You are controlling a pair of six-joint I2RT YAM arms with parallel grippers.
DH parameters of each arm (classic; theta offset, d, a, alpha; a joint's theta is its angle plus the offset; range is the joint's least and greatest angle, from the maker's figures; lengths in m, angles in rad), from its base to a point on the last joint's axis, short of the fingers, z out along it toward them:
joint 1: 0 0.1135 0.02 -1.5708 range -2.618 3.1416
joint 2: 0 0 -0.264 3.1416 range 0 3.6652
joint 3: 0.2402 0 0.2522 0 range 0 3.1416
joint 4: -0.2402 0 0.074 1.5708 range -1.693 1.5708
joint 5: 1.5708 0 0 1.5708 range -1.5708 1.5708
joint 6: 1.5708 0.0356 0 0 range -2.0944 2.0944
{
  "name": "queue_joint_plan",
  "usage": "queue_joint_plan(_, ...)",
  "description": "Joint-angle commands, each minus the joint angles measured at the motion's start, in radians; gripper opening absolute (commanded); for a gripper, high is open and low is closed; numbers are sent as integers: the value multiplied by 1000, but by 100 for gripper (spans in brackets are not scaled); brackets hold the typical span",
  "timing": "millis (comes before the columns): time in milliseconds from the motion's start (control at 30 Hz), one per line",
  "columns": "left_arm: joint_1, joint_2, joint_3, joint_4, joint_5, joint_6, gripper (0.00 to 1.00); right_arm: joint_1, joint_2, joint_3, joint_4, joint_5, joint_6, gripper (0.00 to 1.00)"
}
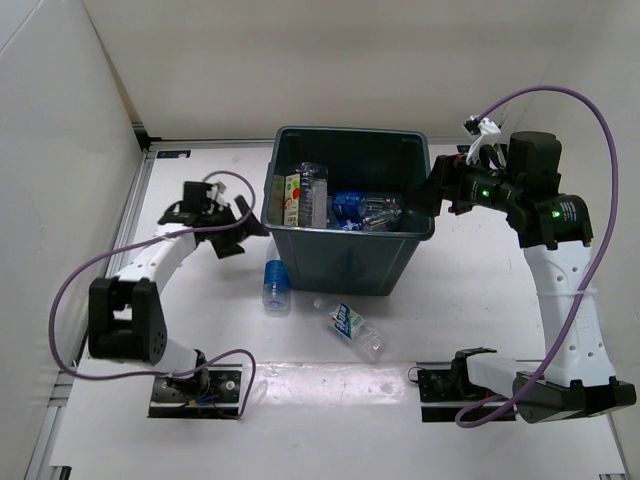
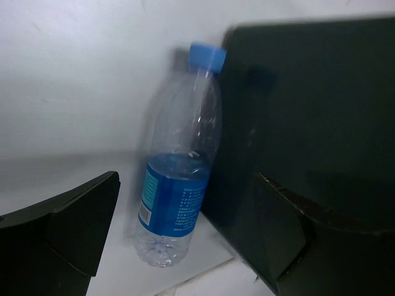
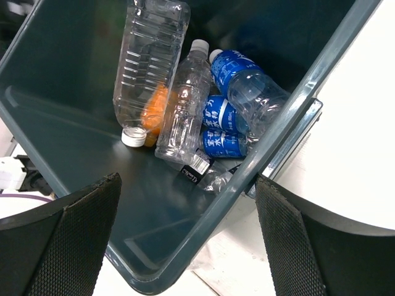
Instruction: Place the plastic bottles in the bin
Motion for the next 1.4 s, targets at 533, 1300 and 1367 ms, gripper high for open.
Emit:
queue_joint_plan(533,-271,377,75,2,8,15,97,-34,-11,17,-29,6,-57,90)
queue_joint_plan(1300,-53,-110,722,-170,-345,95,44,-31,-6,-14,0,-7,-49,90)
queue_joint_plan(1367,-56,-132,730,-64,-352,82,45,-30,-9,-19,2,-4,-48,90)
